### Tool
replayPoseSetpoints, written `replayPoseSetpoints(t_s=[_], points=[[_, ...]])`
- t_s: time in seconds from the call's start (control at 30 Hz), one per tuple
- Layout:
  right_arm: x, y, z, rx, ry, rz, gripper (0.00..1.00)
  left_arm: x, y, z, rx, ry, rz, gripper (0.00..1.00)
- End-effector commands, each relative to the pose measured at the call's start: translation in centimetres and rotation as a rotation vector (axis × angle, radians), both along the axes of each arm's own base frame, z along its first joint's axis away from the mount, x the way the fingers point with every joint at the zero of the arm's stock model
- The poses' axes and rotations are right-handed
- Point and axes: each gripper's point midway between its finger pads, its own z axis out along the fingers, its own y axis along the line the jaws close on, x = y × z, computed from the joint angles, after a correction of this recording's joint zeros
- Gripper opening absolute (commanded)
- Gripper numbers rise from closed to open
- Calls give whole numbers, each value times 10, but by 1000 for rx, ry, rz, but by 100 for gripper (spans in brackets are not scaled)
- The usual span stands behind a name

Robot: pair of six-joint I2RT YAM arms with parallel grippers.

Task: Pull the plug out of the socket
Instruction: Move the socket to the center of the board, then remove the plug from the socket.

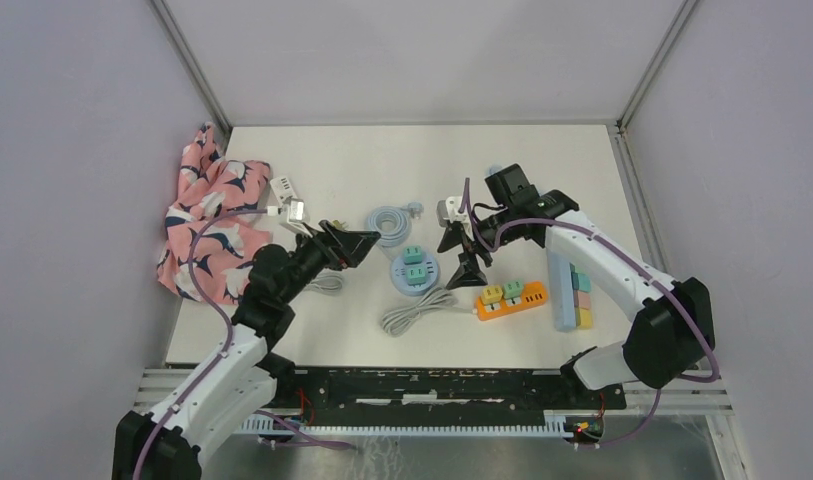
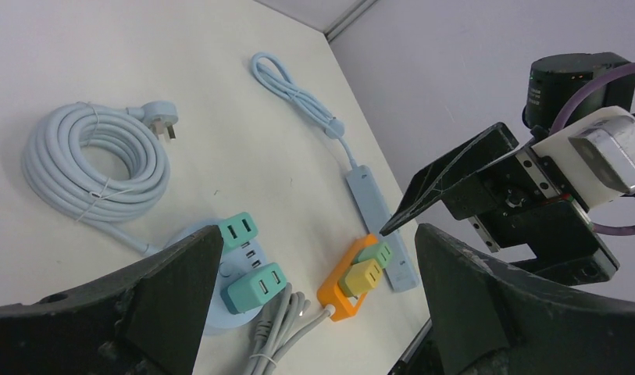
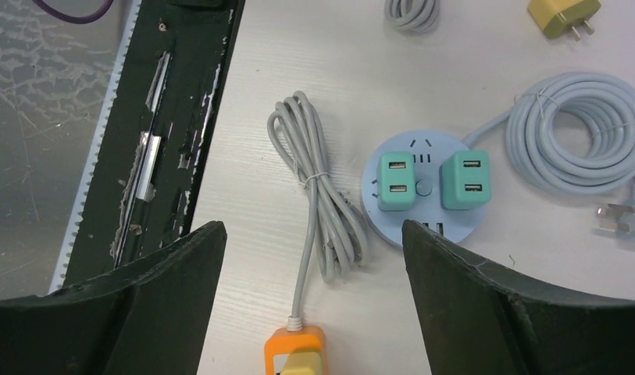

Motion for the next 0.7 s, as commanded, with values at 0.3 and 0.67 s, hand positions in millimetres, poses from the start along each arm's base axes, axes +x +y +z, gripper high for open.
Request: replayPoseSetpoints(t_s=[0.3, 0.67], points=[[14, -3, 15, 70, 68, -34, 89, 19, -11, -20, 219, -165, -85, 100], [21, -14, 4, 18, 125, -61, 88, 47, -26, -25, 306, -248, -137, 99]])
